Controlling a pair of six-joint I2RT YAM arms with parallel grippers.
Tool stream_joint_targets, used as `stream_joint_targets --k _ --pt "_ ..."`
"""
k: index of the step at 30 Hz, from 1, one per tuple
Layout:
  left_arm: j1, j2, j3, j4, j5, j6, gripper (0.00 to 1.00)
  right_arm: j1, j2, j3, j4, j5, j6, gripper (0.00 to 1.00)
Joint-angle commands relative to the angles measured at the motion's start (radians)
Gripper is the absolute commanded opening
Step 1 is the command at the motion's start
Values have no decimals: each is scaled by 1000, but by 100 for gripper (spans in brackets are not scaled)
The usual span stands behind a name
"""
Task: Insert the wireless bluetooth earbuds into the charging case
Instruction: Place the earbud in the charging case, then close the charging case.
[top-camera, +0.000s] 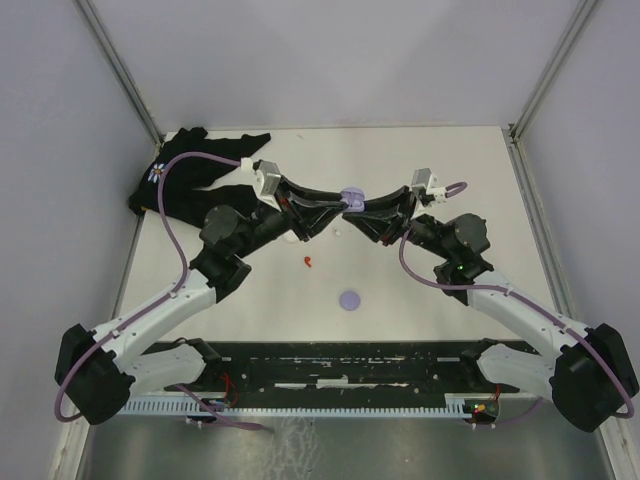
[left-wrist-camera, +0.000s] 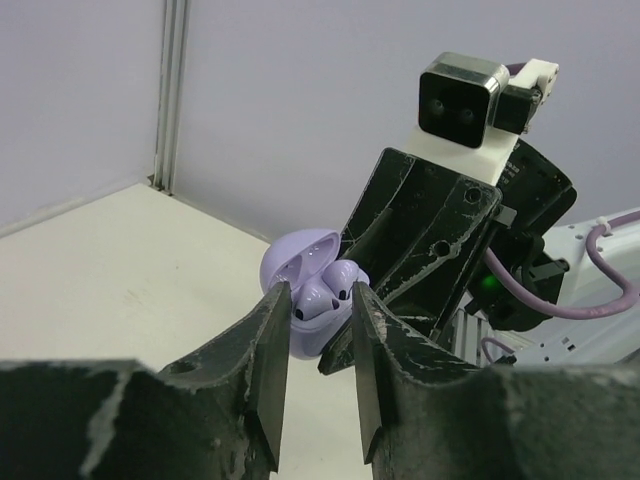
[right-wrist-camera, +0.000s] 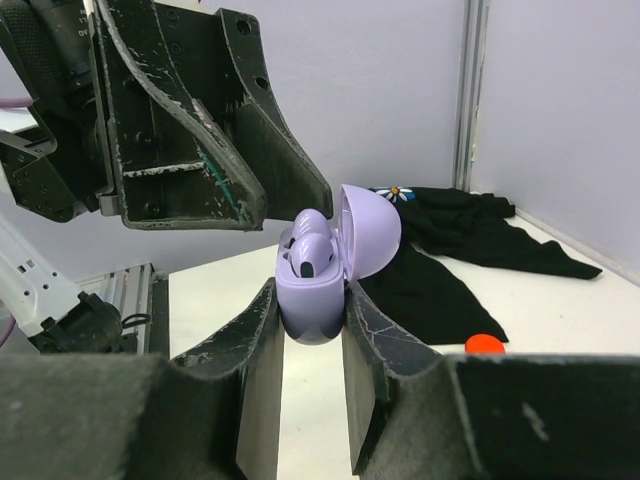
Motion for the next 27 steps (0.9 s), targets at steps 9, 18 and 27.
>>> stream_joint_targets --k 9,18,27 --pt "65 -72 111 -234 70 -12 64 3 -36 19 -45 -21 -56 3" --pt "171 7 199 -281 388 -119 71 3 -14 58 -83 -86 -53 4" --pt "175 126 258 -256 489 -202 72 3 28 94 -76 -137 -1 4"
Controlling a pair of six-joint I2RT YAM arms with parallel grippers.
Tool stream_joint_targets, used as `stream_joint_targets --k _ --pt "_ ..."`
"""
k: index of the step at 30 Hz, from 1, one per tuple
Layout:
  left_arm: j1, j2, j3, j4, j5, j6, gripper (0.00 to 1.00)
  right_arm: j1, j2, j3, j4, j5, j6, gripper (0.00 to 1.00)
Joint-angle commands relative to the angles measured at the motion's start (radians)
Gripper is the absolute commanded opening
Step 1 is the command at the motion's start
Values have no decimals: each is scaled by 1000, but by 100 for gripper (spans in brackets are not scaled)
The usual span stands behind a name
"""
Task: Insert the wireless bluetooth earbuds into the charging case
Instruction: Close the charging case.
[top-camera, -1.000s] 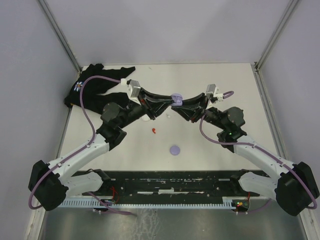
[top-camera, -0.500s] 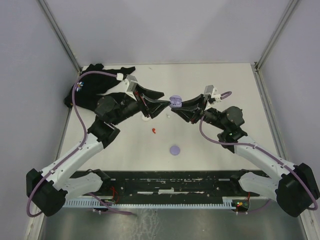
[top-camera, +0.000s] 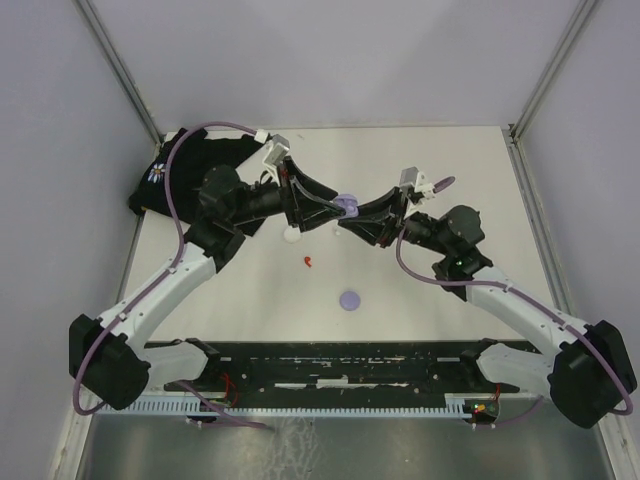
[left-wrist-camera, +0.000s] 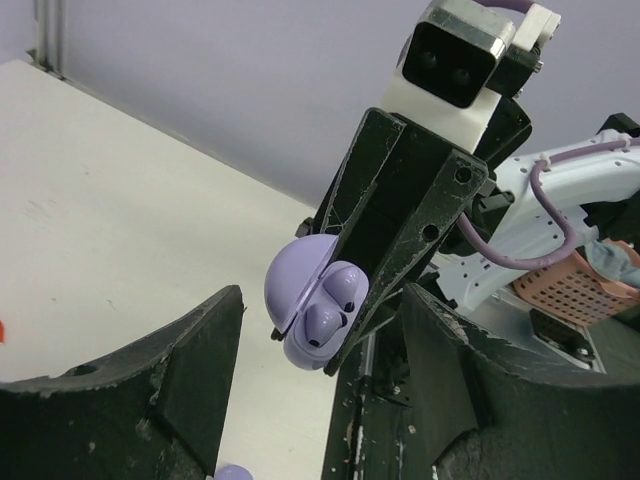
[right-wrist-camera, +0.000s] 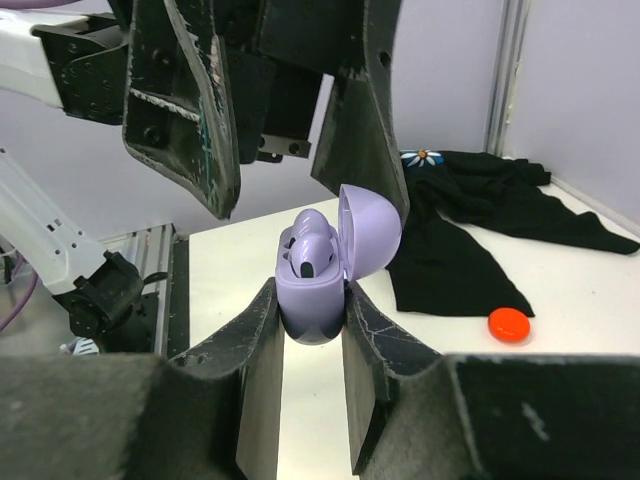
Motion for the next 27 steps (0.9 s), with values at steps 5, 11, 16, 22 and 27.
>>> stream_joint_targets --k 5,11,16,22,27 --pt "2 69 45 152 167 -178 70 2 24 65 7 -54 34 4" --pt "2 67 24 257 215 -214 64 2 34 81 -122 -61 10 4" --pt "1 65 14 281 237 -217 60 1 37 100 -262 -70 -8 4" --pt "5 12 9 -9 61 -8 63 -4 12 141 -649 90 -66 4" --pt "6 -36 -4 -362 -336 150 68 -21 -8 127 -959 230 -68 5"
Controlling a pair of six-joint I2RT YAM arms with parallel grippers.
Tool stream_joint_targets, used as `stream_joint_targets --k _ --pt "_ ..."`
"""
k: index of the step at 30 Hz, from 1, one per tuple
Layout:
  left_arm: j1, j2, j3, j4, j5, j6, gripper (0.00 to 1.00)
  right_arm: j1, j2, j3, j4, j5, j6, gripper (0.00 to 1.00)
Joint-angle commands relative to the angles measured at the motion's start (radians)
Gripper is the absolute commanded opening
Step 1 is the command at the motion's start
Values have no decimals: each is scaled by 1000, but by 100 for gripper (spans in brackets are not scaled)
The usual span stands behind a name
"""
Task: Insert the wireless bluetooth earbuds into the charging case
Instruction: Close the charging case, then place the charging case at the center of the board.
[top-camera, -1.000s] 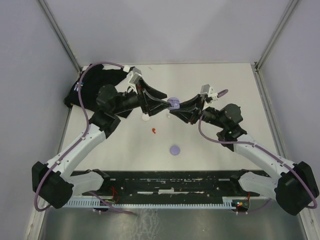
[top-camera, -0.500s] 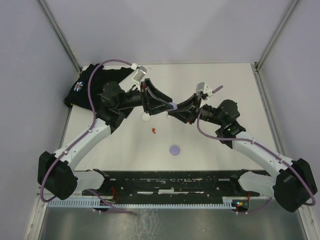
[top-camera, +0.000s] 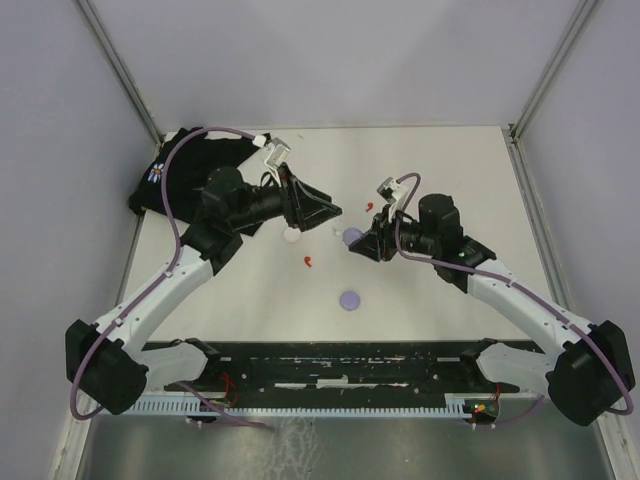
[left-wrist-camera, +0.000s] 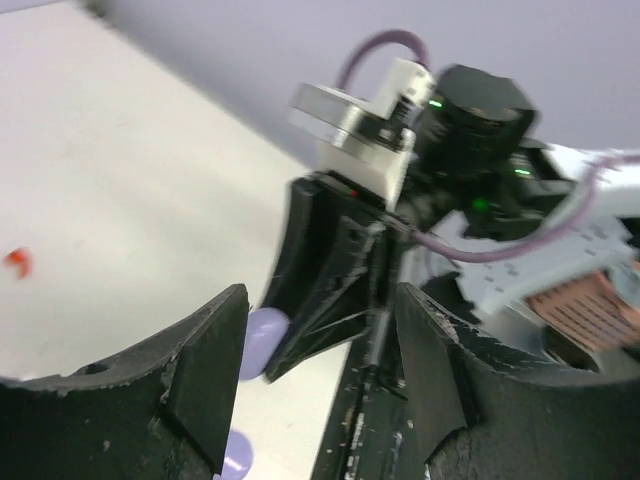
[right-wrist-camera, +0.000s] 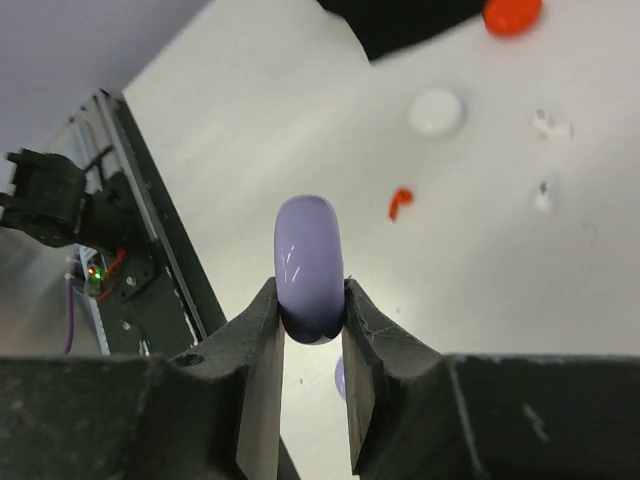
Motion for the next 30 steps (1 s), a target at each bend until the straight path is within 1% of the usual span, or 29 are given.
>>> stream_joint_targets --k 1,3,7,9,11,14,19,26,28,30 --pt "3 -49 -9 -330 -380 177 68 -15 -36 19 -342 159 -12 6" --pt "3 -50 -19 -410 -494 192 68 -19 -36 -2 -434 194 13 6" --pt "5 -41 -43 -514 -672 183 70 -21 -13 -56 -518 262 77 8" --pt "13 -23 -36 -572 -746 158 72 -21 13 -75 -545 285 98 8" --pt "32 2 -25 -621 -790 121 72 -22 40 -97 -538 285 124 9" --pt "58 34 -23 -655 -823 96 73 -22 87 -120 -502 274 167 11" --pt "85 109 -14 -706 -887 84 75 -21 198 -131 -424 186 232 14" --pt "91 246 -13 -692 -868 122 75 -22 299 -149 -354 111 269 19" --pt "91 292 1 -690 -867 138 75 -22 318 -148 -358 106 260 24" --pt "90 334 20 -692 -864 158 75 -21 331 -147 -384 130 245 31"
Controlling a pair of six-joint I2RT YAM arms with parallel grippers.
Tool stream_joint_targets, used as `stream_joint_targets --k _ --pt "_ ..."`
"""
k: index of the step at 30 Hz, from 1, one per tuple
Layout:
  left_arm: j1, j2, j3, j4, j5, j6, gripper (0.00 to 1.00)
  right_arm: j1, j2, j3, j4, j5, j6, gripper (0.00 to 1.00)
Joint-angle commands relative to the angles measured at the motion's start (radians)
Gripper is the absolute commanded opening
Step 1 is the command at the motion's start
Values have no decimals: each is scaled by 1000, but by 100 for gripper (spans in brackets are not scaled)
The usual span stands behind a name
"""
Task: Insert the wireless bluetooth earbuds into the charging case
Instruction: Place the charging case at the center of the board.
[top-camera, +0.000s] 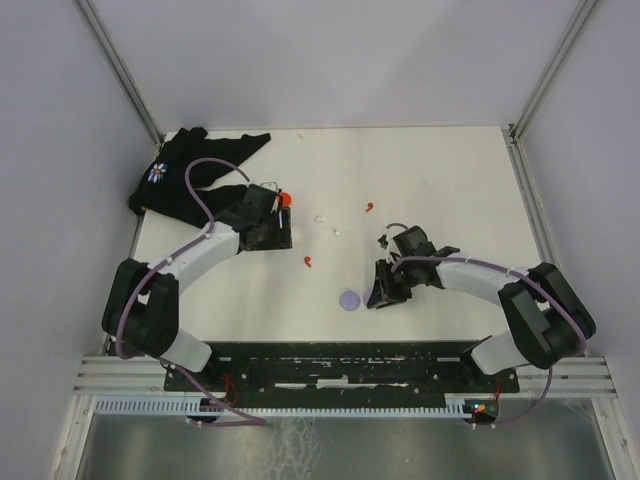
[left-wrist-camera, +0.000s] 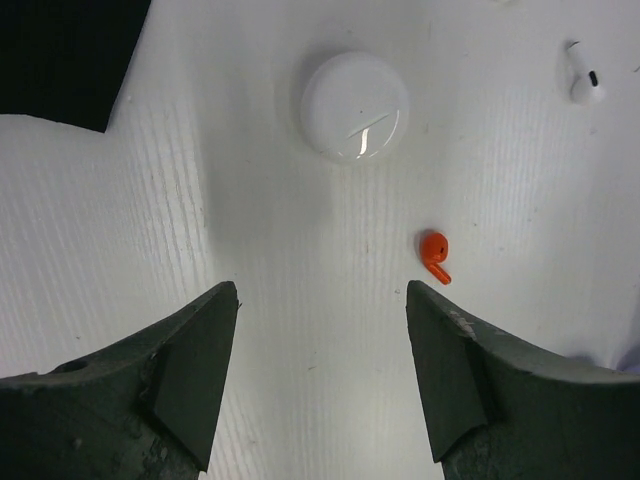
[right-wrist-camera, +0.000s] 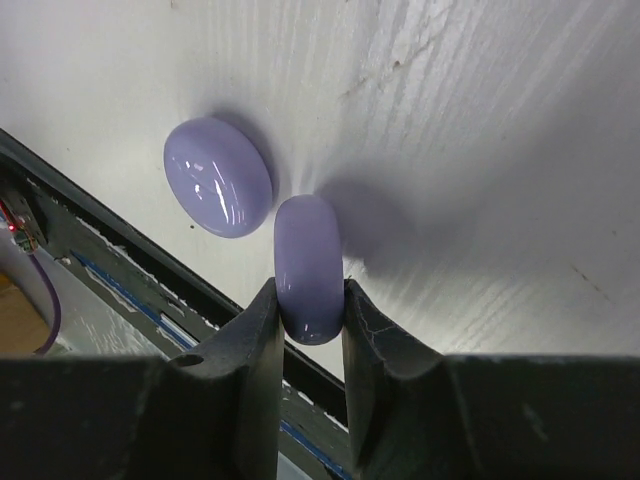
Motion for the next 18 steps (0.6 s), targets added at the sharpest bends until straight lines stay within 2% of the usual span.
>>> stream_joint_targets --k 1,6,12,18 --pt "4 77 73 6 -14 37 75 -4 22 1 6 24 -8 35" --pt "3 170 139 -5 -9 63 75 -10 -12 -9 -57 105 -43 52" --pt "3 279 233 -23 -25 77 75 -18 -100 22 -165 223 -93 63" --pt "-1 374 306 -29 -54 44 75 -18 -238 66 -273 406 -125 73"
